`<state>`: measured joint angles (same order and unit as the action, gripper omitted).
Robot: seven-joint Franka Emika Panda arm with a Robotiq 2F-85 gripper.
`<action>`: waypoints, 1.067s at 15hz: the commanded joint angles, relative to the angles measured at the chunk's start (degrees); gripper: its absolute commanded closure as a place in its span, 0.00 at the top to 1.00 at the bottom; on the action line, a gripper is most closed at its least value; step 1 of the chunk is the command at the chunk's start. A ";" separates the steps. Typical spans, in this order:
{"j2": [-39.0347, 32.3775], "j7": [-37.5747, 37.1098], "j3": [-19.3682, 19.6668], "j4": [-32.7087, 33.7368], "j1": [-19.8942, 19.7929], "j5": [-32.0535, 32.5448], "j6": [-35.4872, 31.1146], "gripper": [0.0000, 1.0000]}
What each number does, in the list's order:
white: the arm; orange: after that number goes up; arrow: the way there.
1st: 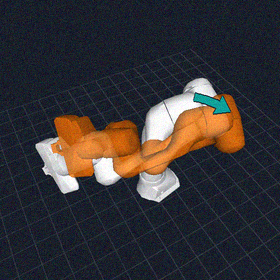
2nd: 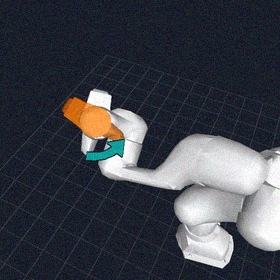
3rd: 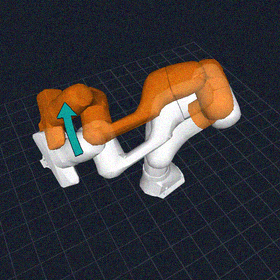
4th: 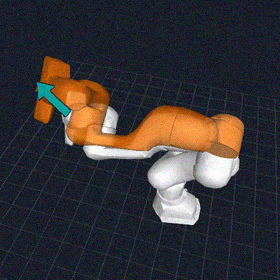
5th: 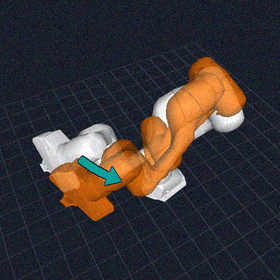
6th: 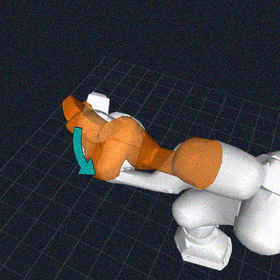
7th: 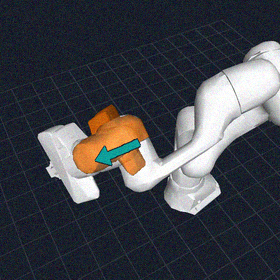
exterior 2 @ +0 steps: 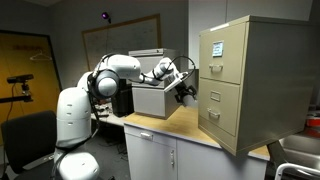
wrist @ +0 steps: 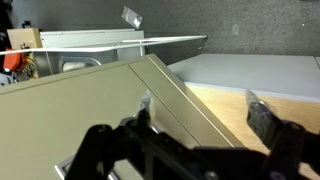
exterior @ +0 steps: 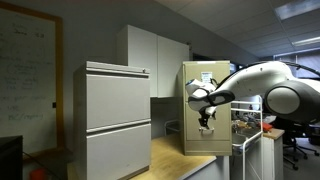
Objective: Open the bottom drawer of the file cabinet on the right
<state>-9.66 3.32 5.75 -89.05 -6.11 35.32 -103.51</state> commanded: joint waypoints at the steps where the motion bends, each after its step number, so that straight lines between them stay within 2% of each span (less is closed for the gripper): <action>1: -2.55 10.61 -0.13 6.00 -0.24 -1.62 0.12 1.00; 5: -5.14 18.80 -0.04 9.49 -0.47 -1.53 0.29 1.00; 16: -13.77 35.26 0.14 17.01 -3.63 -3.32 -0.35 1.00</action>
<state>-20.44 33.49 5.83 -76.92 -9.45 32.91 -104.11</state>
